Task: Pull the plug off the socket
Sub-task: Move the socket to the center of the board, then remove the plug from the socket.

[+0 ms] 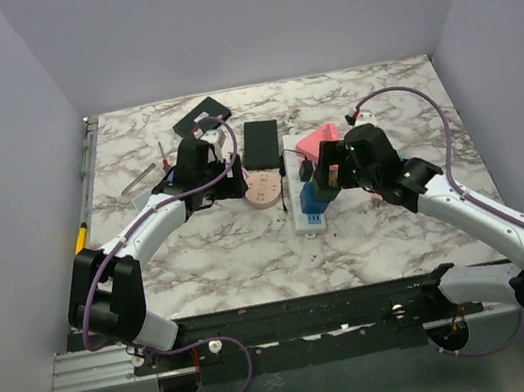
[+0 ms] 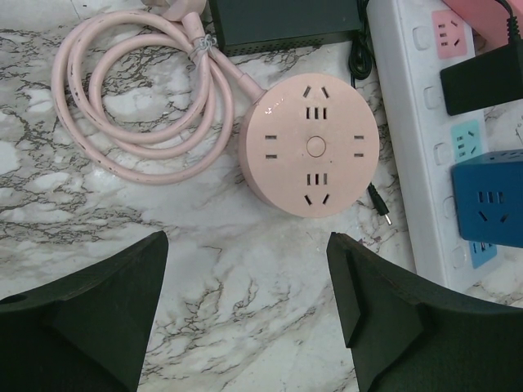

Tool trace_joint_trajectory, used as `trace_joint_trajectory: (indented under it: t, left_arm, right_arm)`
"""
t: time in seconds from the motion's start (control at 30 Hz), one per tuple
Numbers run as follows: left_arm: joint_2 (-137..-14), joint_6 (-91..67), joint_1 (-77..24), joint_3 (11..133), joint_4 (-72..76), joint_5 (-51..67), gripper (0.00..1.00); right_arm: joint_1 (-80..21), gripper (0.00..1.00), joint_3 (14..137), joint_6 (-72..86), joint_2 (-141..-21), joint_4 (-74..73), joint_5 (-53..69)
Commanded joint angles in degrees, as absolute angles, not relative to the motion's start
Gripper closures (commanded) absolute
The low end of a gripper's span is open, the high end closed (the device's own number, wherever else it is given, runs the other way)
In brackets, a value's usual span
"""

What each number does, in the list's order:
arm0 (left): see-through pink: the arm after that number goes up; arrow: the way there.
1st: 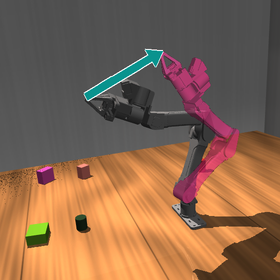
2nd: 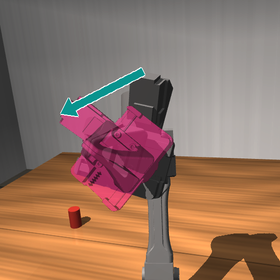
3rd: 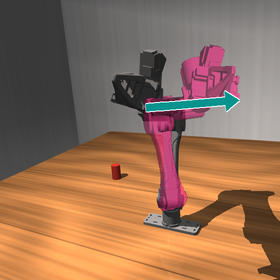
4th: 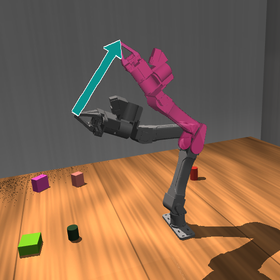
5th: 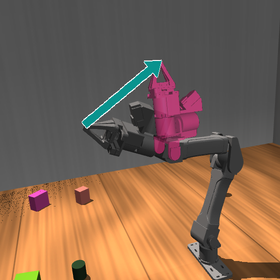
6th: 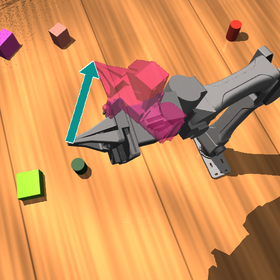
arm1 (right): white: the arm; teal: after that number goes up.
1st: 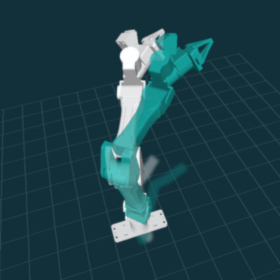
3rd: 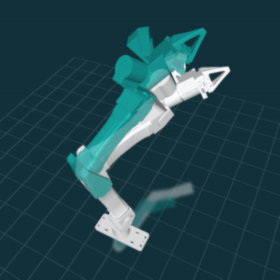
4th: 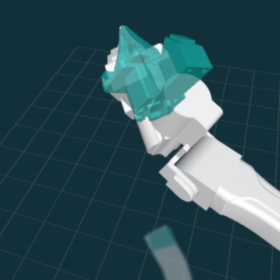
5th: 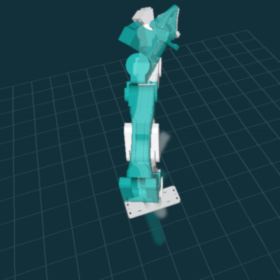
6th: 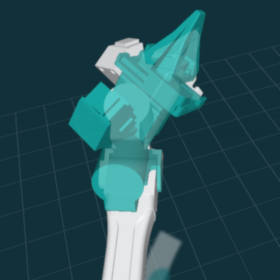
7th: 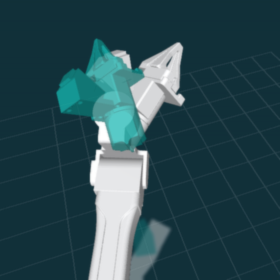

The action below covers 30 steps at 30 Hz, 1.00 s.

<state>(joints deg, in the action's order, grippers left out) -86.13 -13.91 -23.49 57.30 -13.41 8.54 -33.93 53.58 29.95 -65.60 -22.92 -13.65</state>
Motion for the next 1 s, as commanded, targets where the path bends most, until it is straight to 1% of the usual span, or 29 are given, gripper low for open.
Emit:
trace_joint_trajectory:
  t: [0.0,0.33,0.4,0.67,0.83,0.97]
  left_arm:
    - [-84.4,-14.0,-23.5,56.7,-14.1,8.3,0.17]
    - [-84.6,-14.0,-23.5,56.7,-14.1,8.3,0.17]
    - [-84.7,-14.0,-23.5,56.8,-14.1,8.3,0.17]
    - [-85.0,-14.0,-23.5,56.9,-14.1,8.3,0.17]
    - [-85.2,-14.0,-23.5,56.9,-14.0,8.4,0.17]
    - [-85.2,-14.0,-23.5,56.9,-14.1,8.5,0.17]
  right_arm:
    - [-33.4,0.0,55.9,30.8,-70.1,-26.7,-14.5]
    - [-33.4,0.0,57.9,33.6,-74.7,-26.8,-11.6]
    - [-33.4,0.02,58.8,34.4,-75.9,-27.8,-10.3]
    - [-33.5,0.11,59.7,35.4,-78.4,-26.8,-6.6]
    - [-34.1,0.18,59.9,35.4,-79.6,-27.1,-7.5]
    - [-34.7,0.28,59.9,35.0,-80.2,-27.8,-9.2]
